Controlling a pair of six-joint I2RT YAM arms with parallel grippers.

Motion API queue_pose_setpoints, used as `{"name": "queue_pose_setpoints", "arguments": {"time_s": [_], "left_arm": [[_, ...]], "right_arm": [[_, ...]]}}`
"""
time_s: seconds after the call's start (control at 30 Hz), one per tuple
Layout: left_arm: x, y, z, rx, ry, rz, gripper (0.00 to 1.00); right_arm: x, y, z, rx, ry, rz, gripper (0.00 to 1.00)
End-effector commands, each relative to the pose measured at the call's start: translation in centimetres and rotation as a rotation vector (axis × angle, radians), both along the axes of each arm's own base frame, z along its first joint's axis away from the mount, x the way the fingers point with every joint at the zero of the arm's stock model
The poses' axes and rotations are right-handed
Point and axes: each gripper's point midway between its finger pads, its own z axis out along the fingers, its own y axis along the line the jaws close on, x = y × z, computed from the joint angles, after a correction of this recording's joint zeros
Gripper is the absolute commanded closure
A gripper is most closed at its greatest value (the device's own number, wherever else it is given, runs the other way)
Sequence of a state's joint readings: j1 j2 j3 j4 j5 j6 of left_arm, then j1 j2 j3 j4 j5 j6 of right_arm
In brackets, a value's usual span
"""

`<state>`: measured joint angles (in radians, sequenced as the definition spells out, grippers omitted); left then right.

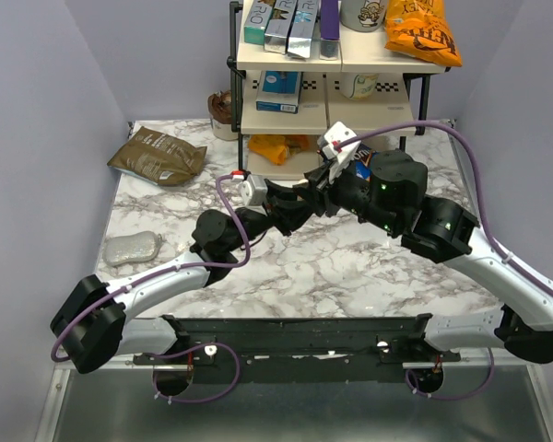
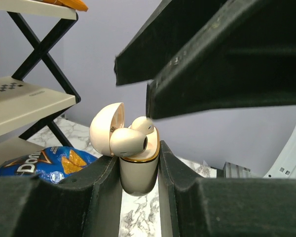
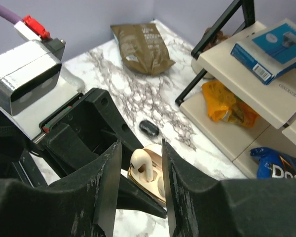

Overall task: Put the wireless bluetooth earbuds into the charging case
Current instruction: Place the earbud in the charging case.

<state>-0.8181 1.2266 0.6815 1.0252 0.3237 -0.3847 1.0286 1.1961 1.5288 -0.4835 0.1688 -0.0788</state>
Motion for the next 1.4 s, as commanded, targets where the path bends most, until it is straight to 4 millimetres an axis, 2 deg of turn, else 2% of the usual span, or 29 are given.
{"name": "queue_pose_setpoints", "arguments": {"time_s": [0.0, 0.37, 0.57, 1.0, 1.37], "left_arm": [[0.0, 0.4, 0.9, 0.006, -0.024, 0.018, 1.0], [1.0, 0.0, -0.4, 0.072, 0.021, 0.043, 1.0], [0.9, -0.1, -0.2, 0.067, 0.014, 0.037, 1.0], [0.7, 0.0, 0.1, 0.061, 0.004, 0.034, 1.0], [0.7, 0.0, -0.1, 0.062, 0.004, 0.035, 1.0]], "right_arm": [[-0.7, -0.4, -1.2, -0.076, 0.08, 0.004, 0.55], [0.3, -1.4, -2.8, -0.161, 0.154, -0.101, 0.57], [0.6, -1.5, -3.9, -0.194, 0.19, -0.135, 0.57], [1.0, -1.2, -4.6, -0.203, 0.202, -0.147, 0.58], [1.3, -0.9, -4.4, -0.189, 0.19, -0.15, 0.67]]}}
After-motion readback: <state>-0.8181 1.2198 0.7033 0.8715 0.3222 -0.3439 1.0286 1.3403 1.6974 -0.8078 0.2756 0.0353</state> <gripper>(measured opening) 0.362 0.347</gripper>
